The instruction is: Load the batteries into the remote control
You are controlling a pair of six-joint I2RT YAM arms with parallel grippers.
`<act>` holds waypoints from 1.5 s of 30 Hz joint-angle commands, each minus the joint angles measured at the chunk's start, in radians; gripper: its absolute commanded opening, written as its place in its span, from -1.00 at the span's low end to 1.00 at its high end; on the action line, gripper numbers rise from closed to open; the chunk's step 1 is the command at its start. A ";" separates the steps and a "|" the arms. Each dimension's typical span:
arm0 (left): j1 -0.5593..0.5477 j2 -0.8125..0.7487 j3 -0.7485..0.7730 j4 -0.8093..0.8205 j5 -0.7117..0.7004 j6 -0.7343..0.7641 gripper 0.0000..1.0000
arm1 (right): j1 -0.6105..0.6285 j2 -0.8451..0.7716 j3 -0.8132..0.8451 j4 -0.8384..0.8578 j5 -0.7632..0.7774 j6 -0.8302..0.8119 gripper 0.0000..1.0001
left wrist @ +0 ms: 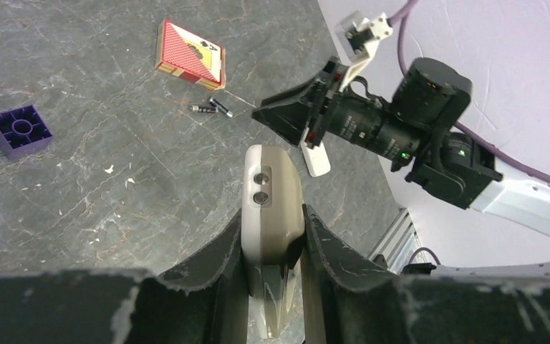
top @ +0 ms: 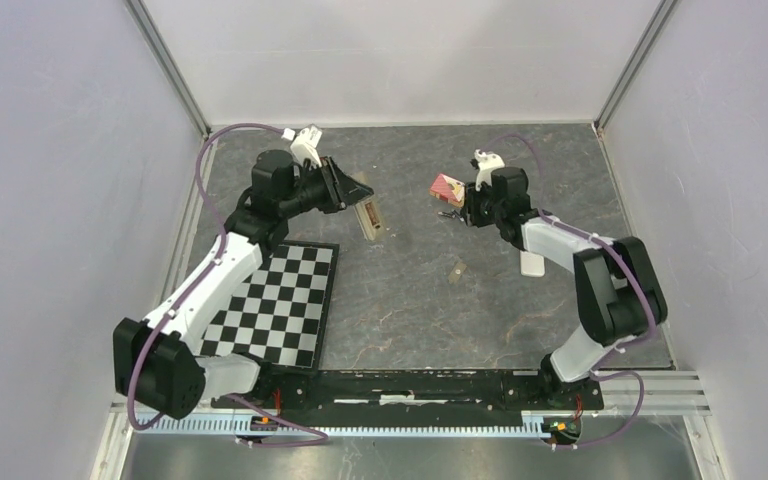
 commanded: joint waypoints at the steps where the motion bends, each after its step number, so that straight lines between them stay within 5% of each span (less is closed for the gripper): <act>1: 0.008 0.049 0.078 0.014 0.051 0.057 -0.96 | 0.007 0.091 0.116 0.006 0.014 -0.179 -0.13; 15: 0.059 0.153 0.162 0.019 0.124 0.036 -0.96 | 0.048 0.259 0.267 -0.019 -0.179 -0.318 -0.10; 19: 0.090 0.154 0.158 0.031 0.138 0.013 -0.96 | 0.073 0.294 0.290 -0.023 -0.165 -0.353 0.01; 25: 0.111 0.155 0.170 0.029 0.153 -0.007 -0.96 | 0.079 0.397 0.417 -0.168 -0.133 -0.392 -0.27; 33: 0.114 0.163 0.172 0.026 0.176 -0.012 -0.96 | 0.080 0.420 0.456 -0.286 -0.088 -0.480 -0.18; 37: 0.114 0.165 0.169 0.029 0.183 -0.019 -0.96 | 0.080 0.431 0.460 -0.321 -0.112 -0.483 -0.32; 45: 0.113 0.142 0.148 0.040 0.179 -0.030 -0.96 | 0.080 0.435 0.466 -0.326 -0.101 -0.422 -0.95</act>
